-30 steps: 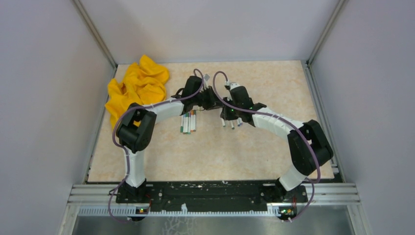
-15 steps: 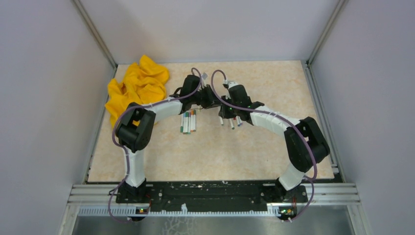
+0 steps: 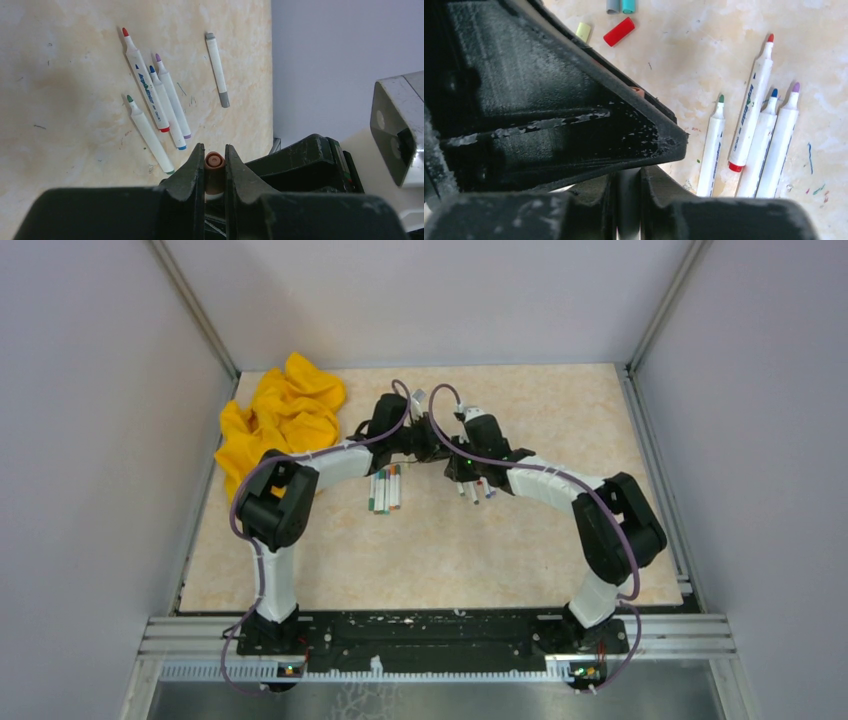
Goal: Open the pen caps
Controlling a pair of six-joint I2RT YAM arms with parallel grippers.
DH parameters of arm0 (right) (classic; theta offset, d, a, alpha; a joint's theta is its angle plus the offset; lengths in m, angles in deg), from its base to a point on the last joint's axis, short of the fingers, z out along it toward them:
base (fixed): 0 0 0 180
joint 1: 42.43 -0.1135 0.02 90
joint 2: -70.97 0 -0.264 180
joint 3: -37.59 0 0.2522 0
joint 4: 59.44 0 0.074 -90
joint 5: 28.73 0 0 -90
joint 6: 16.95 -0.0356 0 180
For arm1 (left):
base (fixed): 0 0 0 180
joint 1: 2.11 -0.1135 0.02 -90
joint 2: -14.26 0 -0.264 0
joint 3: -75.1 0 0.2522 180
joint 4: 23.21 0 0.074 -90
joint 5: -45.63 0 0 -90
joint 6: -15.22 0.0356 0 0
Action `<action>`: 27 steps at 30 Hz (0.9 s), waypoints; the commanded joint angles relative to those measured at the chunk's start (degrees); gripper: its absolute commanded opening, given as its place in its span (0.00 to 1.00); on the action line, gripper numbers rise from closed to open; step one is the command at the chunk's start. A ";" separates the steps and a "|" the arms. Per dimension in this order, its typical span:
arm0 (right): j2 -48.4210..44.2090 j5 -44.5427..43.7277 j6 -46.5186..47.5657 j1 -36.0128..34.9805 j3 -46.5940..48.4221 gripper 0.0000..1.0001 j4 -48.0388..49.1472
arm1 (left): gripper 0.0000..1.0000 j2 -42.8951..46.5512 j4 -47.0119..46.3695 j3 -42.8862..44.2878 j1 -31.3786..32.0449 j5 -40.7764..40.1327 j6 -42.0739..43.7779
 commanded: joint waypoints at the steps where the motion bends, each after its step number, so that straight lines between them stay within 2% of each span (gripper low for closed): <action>1: -0.51 -0.35 1.36 -0.66 1.41 0.00 3.71 | 0.00 0.52 -1.93 -0.60 0.09 2.12 -2.05; 6: -2.56 -0.50 1.19 -0.78 -0.34 0.00 2.74 | 0.00 -0.16 2.62 0.70 -1.66 -4.07 0.82; 10: -5.66 -1.78 0.52 -2.60 -3.86 0.00 2.16 | 0.00 -2.28 6.31 4.20 -5.90 -10.85 2.25; 14: -8.55 -3.17 -0.44 -4.33 -8.99 0.00 2.82 | 0.00 -5.51 9.12 9.64 -10.60 -11.82 1.64; 18: -9.64 -4.33 -0.19 -5.44 -10.21 0.00 2.17 | 0.00 -6.92 13.19 14.43 -12.61 -14.38 3.99; 22: -9.70 -8.20 0.13 -5.70 -8.43 0.00 0.79 | 0.00 -6.25 18.73 16.68 -12.42 -15.51 8.86; 27: -6.38 -14.74 2.23 -5.55 -2.48 0.00 -3.99 | 0.00 -2.99 22.93 11.50 -9.51 -22.56 16.36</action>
